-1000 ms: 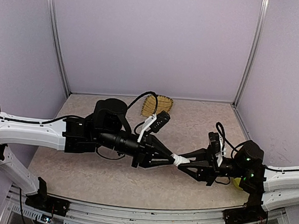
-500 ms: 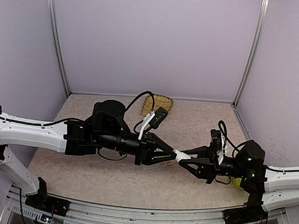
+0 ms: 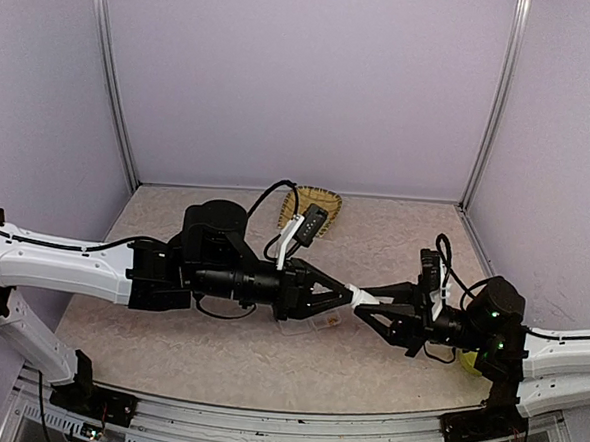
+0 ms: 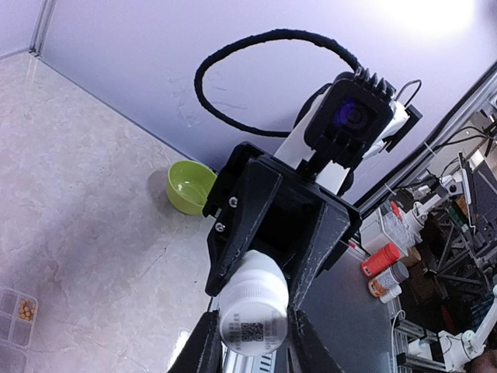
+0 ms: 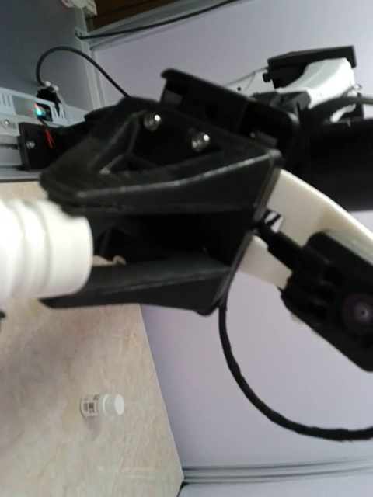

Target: Sort the pills into containers

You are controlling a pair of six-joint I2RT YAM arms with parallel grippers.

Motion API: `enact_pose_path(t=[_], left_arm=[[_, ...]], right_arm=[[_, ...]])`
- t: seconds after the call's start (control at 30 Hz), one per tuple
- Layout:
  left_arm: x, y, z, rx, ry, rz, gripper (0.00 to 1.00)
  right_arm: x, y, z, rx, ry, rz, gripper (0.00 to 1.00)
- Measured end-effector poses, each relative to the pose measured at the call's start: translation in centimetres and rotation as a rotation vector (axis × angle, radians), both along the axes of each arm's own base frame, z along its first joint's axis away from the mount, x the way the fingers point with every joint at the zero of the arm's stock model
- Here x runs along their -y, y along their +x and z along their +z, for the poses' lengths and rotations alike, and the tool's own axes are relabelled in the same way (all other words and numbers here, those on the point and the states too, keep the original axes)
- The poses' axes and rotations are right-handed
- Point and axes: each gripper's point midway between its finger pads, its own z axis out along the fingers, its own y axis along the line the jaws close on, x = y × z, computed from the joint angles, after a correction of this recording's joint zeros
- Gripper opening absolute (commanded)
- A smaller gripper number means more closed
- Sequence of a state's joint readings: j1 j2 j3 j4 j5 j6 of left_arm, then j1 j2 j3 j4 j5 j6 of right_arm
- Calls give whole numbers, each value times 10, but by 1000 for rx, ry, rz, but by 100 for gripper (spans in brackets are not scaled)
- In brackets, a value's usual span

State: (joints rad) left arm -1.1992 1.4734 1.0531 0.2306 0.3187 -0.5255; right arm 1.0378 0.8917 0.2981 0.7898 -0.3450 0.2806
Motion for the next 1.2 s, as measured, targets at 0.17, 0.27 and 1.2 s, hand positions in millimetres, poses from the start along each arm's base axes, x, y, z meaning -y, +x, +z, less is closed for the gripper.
enact_pose_path(t=[0.17, 0.27, 1.2], left_arm=[[1, 4, 1, -34, -6, 52, 22], [1, 5, 0, -38, -5, 60, 23], [-10, -12, -18, 231, 65, -102, 99]], right_arm=[[1, 4, 1, 1, 2, -24, 16], [1, 4, 0, 6, 0, -28, 17], [10, -19, 30, -39, 106, 93, 16]])
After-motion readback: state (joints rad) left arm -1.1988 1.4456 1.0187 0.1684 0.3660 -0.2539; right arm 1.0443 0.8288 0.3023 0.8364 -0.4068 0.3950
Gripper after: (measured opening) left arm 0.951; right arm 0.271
